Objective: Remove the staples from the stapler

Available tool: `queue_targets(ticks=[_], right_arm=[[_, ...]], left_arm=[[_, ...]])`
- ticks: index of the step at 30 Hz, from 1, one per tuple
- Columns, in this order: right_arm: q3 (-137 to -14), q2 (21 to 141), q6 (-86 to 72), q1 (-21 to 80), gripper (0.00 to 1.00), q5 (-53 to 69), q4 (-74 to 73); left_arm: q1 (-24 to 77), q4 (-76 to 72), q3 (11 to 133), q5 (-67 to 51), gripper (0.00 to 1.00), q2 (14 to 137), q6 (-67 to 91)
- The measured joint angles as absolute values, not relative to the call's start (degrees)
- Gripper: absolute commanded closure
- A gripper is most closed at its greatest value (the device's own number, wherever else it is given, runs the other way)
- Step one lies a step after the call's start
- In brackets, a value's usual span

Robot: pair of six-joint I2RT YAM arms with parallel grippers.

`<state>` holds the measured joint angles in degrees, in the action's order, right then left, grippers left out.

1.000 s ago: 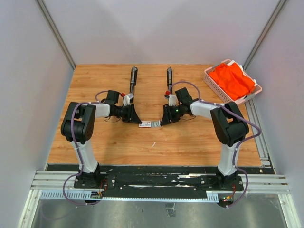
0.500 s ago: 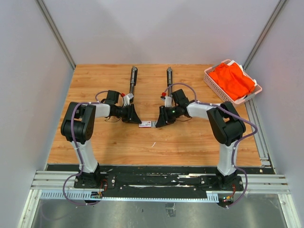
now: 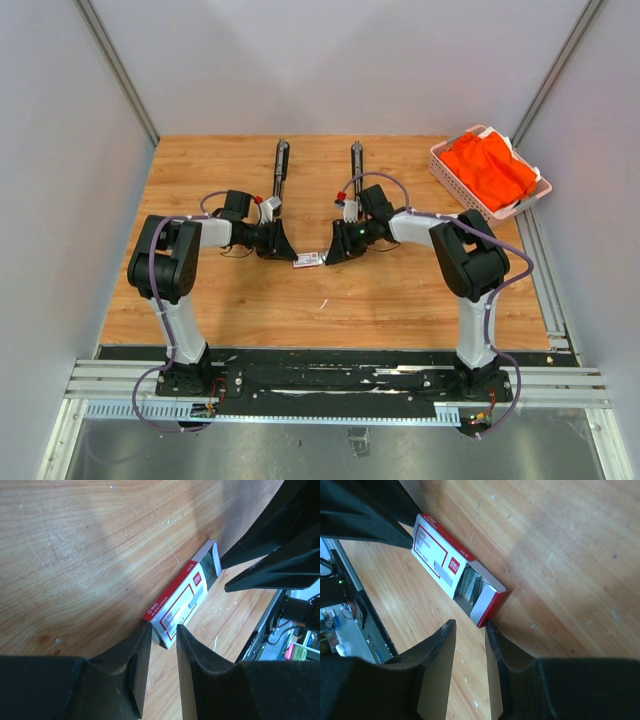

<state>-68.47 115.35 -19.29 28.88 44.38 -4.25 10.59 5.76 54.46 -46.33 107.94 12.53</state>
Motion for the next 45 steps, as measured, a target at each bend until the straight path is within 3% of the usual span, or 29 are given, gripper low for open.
queue_targets(ticks=[15, 45], right_arm=[[-75.2, 119.3, -15.4, 32.5, 0.69, 44.5, -6.6], [-77.6, 117.9, -11.0, 29.6, 0.67, 42.1, -10.0]], left_arm=[[10.6, 5.8, 54.5, -46.3, 0.67, 107.9, 12.5], [8.4, 12.1, 57.2, -45.8, 0.63, 107.8, 8.0]])
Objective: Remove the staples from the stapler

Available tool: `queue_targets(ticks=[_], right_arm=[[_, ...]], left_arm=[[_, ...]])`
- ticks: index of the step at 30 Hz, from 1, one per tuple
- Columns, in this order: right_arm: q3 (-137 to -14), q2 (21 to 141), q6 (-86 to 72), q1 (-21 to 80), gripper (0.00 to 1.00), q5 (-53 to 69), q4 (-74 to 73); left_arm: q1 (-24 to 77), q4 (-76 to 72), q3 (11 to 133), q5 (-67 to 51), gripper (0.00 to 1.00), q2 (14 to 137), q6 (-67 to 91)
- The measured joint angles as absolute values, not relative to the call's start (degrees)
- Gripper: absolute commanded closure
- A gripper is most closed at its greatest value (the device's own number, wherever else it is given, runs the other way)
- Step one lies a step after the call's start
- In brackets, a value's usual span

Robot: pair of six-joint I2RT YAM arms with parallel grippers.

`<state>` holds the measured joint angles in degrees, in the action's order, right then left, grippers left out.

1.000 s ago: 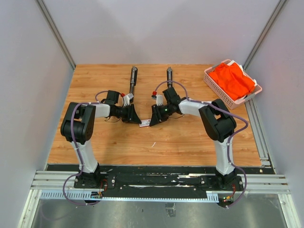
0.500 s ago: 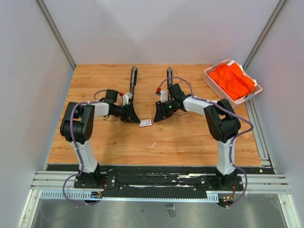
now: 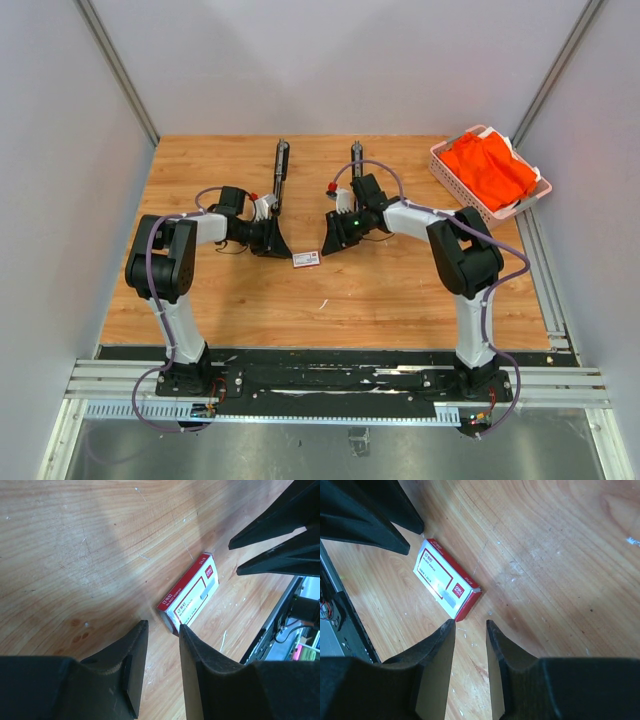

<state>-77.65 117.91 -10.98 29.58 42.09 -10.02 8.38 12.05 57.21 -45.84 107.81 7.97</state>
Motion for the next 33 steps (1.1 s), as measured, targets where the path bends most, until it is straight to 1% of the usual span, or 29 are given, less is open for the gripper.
queue_targets(ticks=[16, 33], right_arm=[[-78.3, 120.6, -12.8, 30.9, 0.67, 43.5, -8.8], [-80.4, 122.7, -14.6, 32.3, 0.66, 45.3, -7.5]], left_arm=[[10.6, 10.4, 56.4, -46.6, 0.63, 107.8, 9.3], [10.7, 9.7, 56.2, -47.0, 0.63, 108.0, 9.5]])
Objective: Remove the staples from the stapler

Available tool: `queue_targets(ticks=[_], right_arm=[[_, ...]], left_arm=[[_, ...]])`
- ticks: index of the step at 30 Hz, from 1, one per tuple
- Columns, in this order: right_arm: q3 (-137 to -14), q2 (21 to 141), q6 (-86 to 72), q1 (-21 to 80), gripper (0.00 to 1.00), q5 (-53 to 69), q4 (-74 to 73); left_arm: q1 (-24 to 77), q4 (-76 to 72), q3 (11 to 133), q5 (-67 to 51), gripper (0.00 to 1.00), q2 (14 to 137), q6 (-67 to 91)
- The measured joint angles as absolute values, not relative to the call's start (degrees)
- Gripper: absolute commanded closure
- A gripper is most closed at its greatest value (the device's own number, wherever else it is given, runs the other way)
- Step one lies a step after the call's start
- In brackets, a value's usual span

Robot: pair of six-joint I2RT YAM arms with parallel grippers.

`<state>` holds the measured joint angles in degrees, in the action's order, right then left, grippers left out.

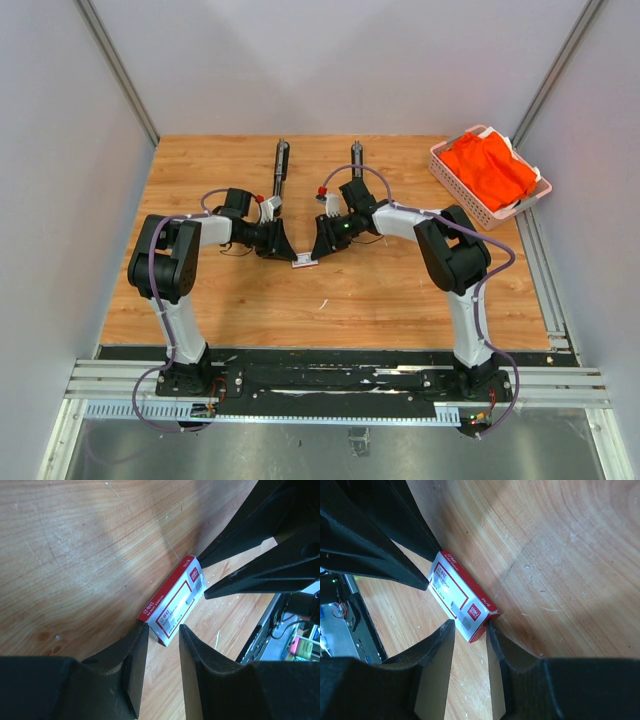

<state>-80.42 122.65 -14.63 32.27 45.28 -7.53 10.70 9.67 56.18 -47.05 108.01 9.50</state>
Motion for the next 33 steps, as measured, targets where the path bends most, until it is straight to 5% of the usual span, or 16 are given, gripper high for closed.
queue_targets(ticks=[15, 26, 30, 33], right_arm=[[-80.4, 121.7, -11.5, 32.0, 0.61, 44.6, -8.9], [-75.4, 104.3, 10.4, 31.4, 0.5, 37.3, -12.9], [-72.9, 98.1, 16.8, 31.4, 0.38, 32.8, -14.0], [-70.0, 93.9, 18.2, 30.7, 0.33, 28.5, -14.5]], left_arm=[[9.6, 10.9, 56.6, -47.8, 0.54, 108.0, 8.8], [8.7, 16.5, 59.7, -44.8, 0.18, 103.6, 4.0], [8.2, 19.5, 61.5, -43.0, 0.01, 99.3, 1.0], [7.0, 21.6, 62.7, -41.5, 0.02, 94.8, -1.3]])
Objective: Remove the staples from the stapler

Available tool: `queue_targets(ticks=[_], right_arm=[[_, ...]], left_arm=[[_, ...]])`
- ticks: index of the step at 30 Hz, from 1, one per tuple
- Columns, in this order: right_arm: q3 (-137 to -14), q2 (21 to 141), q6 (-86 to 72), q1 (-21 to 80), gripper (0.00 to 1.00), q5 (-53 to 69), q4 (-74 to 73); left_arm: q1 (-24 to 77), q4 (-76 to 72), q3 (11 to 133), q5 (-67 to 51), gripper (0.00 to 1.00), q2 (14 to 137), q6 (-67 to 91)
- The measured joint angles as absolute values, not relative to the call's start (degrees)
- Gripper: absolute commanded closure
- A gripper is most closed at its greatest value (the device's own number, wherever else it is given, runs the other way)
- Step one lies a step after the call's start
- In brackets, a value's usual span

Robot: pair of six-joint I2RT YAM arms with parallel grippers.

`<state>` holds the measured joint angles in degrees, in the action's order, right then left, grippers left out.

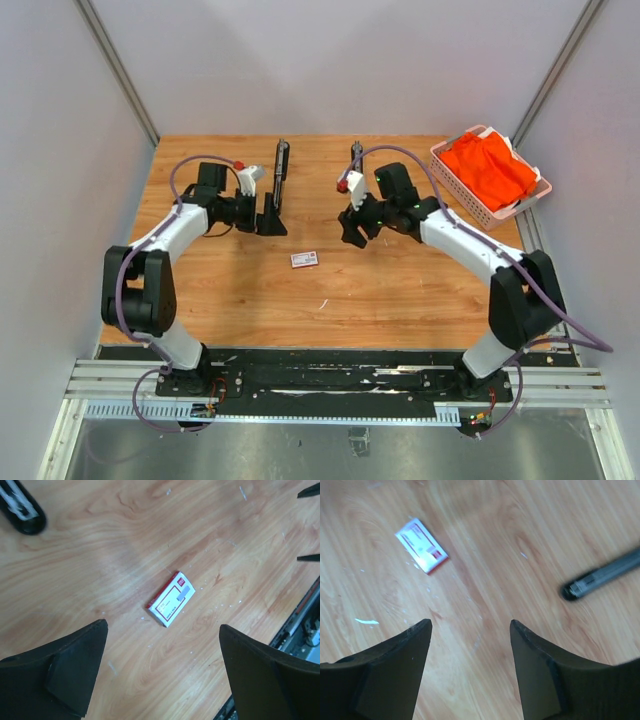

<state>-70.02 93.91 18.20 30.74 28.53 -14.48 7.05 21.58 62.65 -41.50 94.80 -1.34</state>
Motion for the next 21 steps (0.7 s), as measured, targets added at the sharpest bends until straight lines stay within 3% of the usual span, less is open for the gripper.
queue_targets(ticks=[16, 19, 21], right_arm=[[-52.9, 67.0, 13.7, 11.9, 0.31, 8.9, -13.8], [-48.7, 61.4, 13.5, 10.5, 0.15, 5.0, -14.0], [-45.9, 57.6, 13.0, 8.8, 0.1, 2.4, -14.2]], left_arm=[[-5.0, 25.0, 56.8, -25.4, 0.02, 70.3, -10.1], [-6.2, 24.4, 53.6, -21.3, 0.02, 64.6, -10.8], [-6.3, 23.6, 50.8, -18.3, 0.02, 60.0, -11.2]])
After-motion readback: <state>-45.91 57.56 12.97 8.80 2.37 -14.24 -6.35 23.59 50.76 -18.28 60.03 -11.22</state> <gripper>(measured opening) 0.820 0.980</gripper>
